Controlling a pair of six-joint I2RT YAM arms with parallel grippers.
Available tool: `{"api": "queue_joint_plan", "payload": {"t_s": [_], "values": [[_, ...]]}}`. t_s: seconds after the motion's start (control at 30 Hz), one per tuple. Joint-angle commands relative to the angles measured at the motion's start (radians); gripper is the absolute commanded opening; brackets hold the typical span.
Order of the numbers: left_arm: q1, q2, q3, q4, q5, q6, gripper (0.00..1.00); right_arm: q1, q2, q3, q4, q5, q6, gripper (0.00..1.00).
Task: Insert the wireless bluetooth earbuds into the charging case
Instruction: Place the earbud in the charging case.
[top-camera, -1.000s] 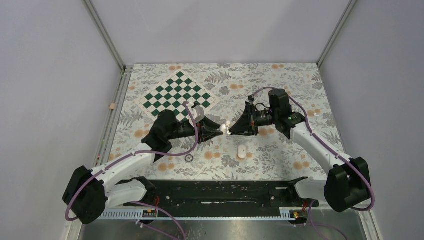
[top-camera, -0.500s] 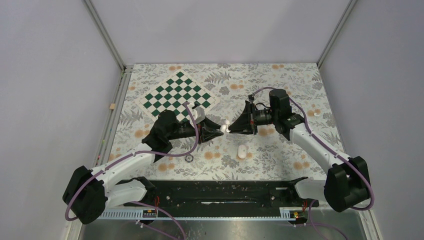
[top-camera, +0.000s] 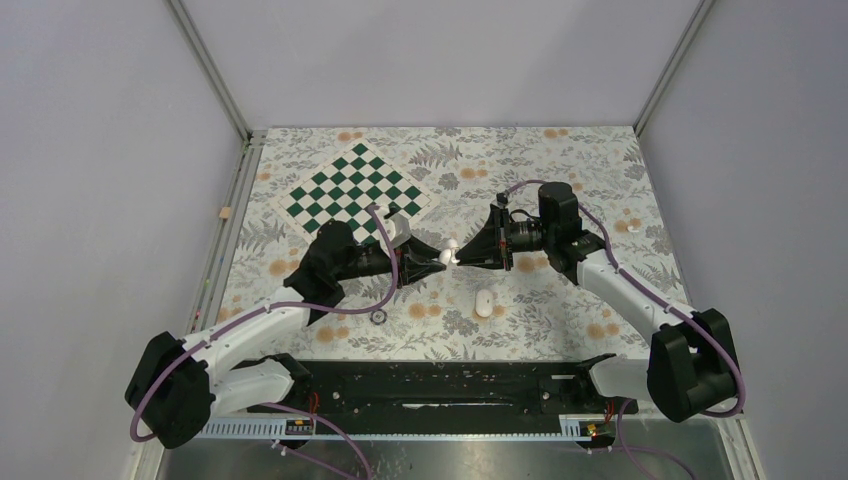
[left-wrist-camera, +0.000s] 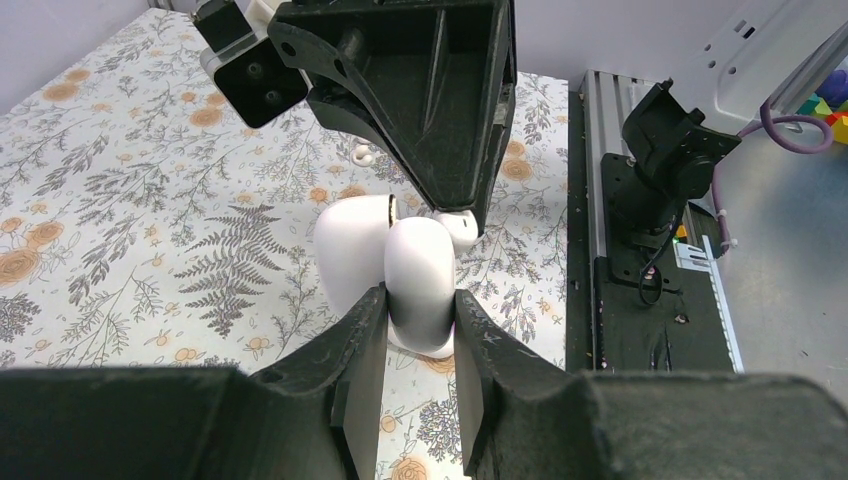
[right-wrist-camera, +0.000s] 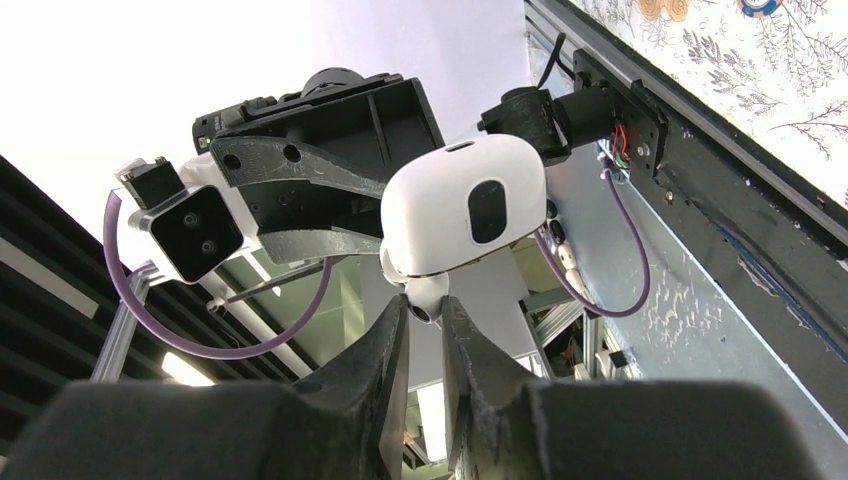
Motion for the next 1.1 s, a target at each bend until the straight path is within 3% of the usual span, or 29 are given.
{"api": "queue_joint_plan", "payload": {"t_s": [0.0,0.63,1.07], "values": [[-0.012,-0.040,-0.002,0.052,0.040,0.020,0.00,0.009,0.010,-0.001,0.060,0.008,0.021,0.00],[-0.011,-0.048,0.001,0.024,0.122,0.023,0.00,0.008,0.019,0.022,0.042,0.022,0.009,0.00],[-0.023,-0.081,-0.027,0.005,0.138,0.132,0.00,0.004,0.023,0.069,-0.074,-0.020,-0.086,0.00]]}}
